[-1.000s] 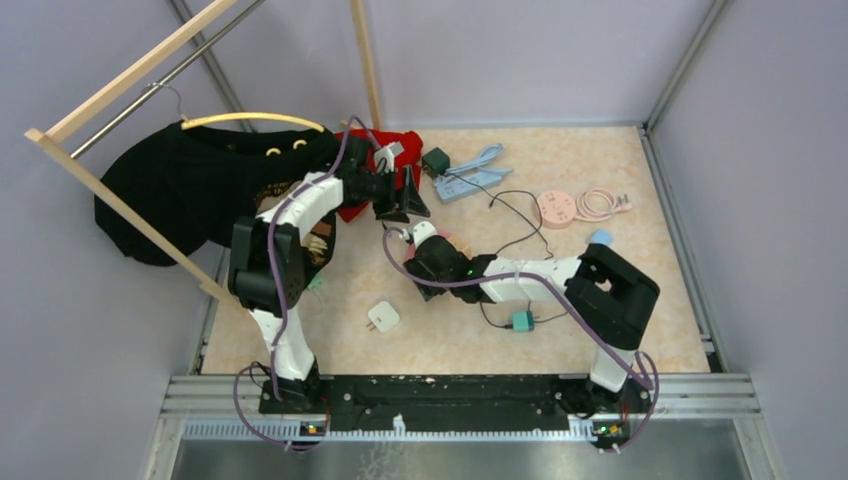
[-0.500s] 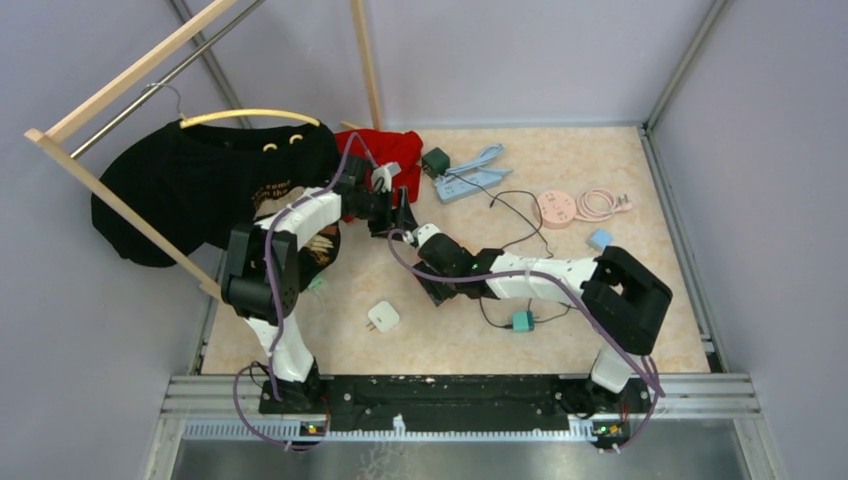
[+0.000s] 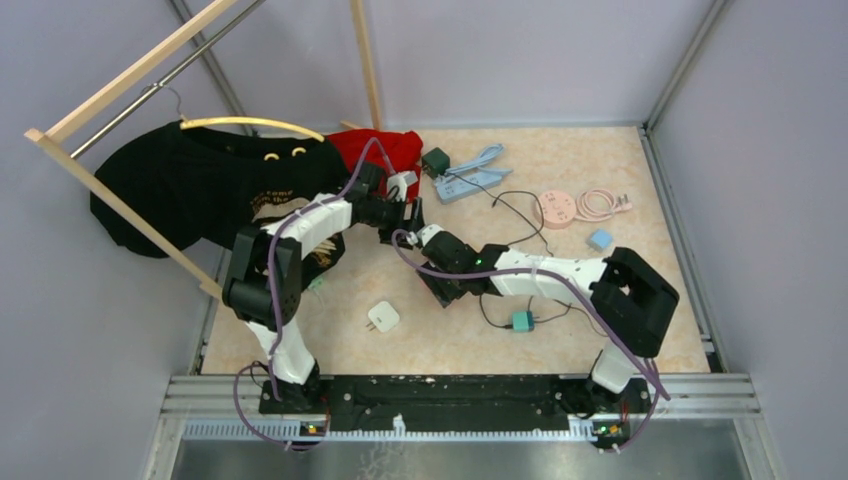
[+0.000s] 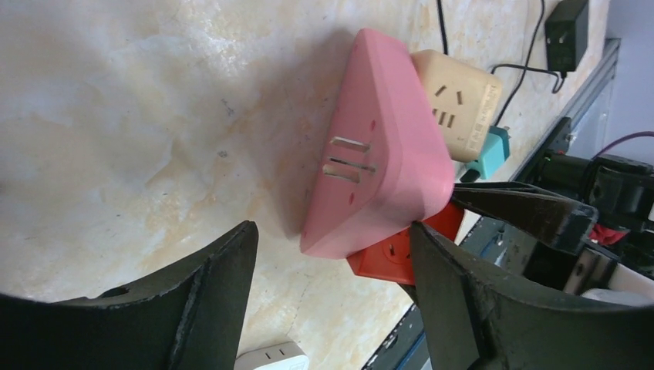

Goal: Insert the plug
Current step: Insert the plug into the socket.

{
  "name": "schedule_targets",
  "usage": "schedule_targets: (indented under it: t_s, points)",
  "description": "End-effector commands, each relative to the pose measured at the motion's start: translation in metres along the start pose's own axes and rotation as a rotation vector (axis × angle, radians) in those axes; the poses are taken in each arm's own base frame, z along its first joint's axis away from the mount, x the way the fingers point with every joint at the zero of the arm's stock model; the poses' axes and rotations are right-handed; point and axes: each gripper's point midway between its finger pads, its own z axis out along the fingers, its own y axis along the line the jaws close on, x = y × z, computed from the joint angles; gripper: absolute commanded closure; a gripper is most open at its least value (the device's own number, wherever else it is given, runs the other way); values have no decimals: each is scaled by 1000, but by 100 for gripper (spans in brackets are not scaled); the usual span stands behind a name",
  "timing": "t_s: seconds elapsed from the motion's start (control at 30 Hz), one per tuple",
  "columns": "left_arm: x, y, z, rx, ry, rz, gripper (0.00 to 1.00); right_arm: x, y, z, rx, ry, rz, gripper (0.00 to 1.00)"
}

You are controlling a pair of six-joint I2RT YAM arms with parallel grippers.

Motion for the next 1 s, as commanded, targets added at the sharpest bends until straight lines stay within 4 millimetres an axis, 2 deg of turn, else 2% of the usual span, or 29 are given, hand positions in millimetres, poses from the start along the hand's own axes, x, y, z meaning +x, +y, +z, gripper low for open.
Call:
schedule_targets:
  t_s: [0.0,0.07,0.23,0.33,0.47,0.53,0.6,0.77,0.8,0.9,0.97]
  points:
    - [-2,28,9,-124,5,7,27,-29,-6,-29,-2,-70,-6,88]
    - [-3,35,10,-160,8,0,32,-34,-8,-33,7,-87,-1,85]
    - [-2,52,9,-249,12,-4,38,-40,-11,-36,25,-107,0,71]
    - [4,59,12,-262,37,-11,40,-44,-7,-34,2,-119,-13,83]
    - [6,62,14,-273,45,-17,41,-47,-9,-33,18,-97,-27,82]
    - [5,62,13,-277,41,-15,41,-48,-9,-38,7,-87,-44,86]
    - [3,62,10,-291,31,-12,38,-50,-8,-46,-18,-70,-53,85]
    - [-7,52,2,-283,-16,-13,32,-51,-16,-55,-11,-28,-62,73]
    - [-6,50,0,-282,-19,-20,32,-51,-18,-54,-6,-27,-60,73]
    - [-4,48,-5,-294,-17,-36,31,-49,-21,-46,-10,-21,-58,81]
    - [-2,46,-9,-303,-11,-42,31,-46,-24,-39,-9,5,-63,83]
